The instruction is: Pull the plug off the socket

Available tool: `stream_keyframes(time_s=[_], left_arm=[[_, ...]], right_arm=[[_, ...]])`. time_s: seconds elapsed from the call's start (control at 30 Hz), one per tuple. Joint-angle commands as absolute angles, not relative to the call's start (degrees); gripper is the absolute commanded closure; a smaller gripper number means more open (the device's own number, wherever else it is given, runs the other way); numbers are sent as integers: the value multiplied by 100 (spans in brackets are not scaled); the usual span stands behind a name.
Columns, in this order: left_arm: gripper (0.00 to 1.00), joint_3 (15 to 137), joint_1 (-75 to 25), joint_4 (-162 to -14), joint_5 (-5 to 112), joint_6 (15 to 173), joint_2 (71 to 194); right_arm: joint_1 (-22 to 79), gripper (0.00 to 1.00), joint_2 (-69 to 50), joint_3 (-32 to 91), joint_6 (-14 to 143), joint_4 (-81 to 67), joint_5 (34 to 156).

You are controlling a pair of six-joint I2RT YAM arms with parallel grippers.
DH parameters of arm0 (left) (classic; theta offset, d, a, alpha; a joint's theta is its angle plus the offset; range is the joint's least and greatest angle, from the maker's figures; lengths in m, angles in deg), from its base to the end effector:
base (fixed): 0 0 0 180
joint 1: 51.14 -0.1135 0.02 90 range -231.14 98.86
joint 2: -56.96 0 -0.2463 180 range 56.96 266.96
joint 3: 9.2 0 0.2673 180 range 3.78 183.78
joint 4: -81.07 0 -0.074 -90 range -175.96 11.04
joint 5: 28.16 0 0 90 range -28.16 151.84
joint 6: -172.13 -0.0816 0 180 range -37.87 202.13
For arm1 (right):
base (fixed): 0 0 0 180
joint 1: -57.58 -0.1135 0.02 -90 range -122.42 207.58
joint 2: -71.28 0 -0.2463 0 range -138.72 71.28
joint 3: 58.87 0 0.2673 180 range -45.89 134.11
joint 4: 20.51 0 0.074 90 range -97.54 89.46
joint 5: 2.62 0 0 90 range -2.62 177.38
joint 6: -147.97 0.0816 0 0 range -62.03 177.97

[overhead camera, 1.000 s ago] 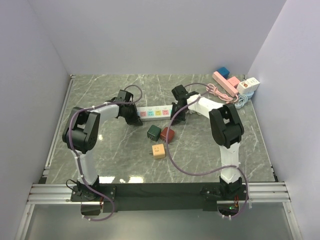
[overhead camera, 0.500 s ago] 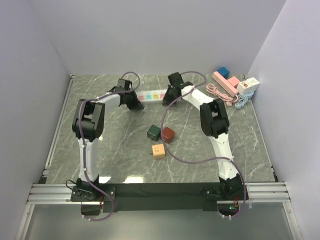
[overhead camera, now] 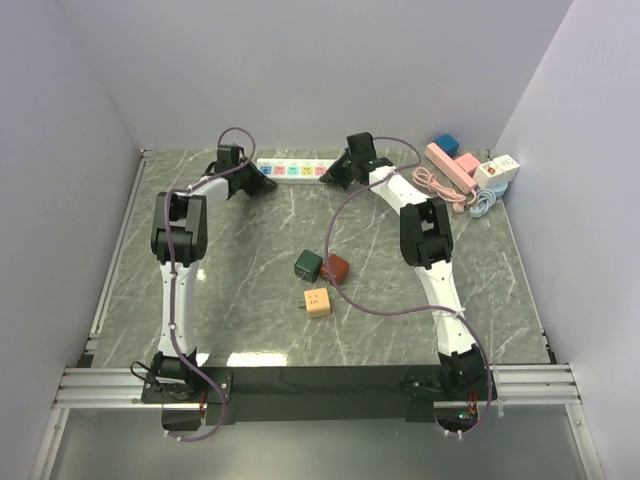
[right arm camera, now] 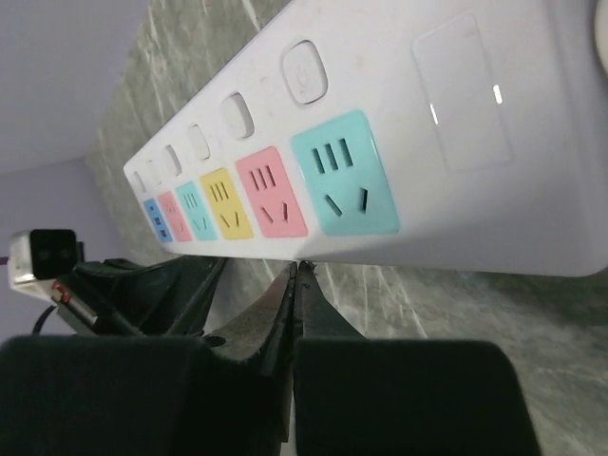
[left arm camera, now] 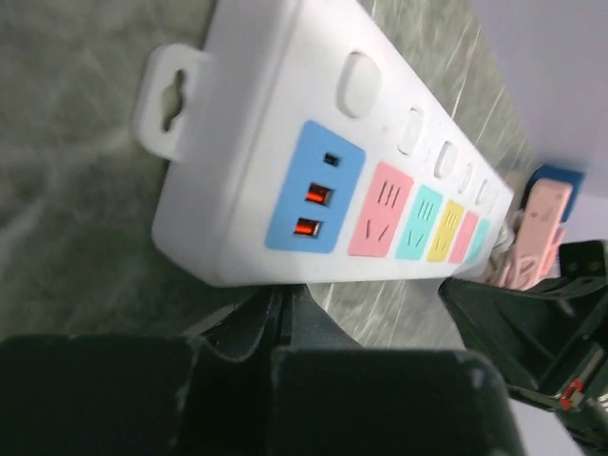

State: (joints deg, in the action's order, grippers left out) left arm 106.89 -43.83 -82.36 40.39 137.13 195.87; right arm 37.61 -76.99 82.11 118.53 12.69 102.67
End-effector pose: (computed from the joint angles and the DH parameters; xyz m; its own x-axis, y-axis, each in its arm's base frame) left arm 0.5595 -0.1019 0.0766 -0.6877 -0.6804 -0.2532 -0.2869 0.5750 -0.7662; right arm 0.5667 0.2288 0.1100 -0.7510 0.6209 -0.2247 0.2769 0.6051 0.7465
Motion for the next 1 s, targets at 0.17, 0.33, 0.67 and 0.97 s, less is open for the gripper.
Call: stream_keyframes(time_s=[0.17, 0.33, 0.67, 0.97], left_arm=[[99, 10951, -4429, -8937, 3715, 14505, 20048], [99, 10995, -4446, -9053, 3495, 14646, 20110], [99, 10459, -4446, -9237, 3433, 14532, 19776], [99, 10687, -4446, -9194, 3371, 14629, 19828]], right_arm=[[3824, 99, -7857, 8391, 12372, 854, 10267], [3903, 100, -8033, 8585, 12355, 689, 10547], [3938, 100, -6689, 5853, 11678, -569, 10945], [4175, 100, -7040, 6581, 12230, 538, 9512]])
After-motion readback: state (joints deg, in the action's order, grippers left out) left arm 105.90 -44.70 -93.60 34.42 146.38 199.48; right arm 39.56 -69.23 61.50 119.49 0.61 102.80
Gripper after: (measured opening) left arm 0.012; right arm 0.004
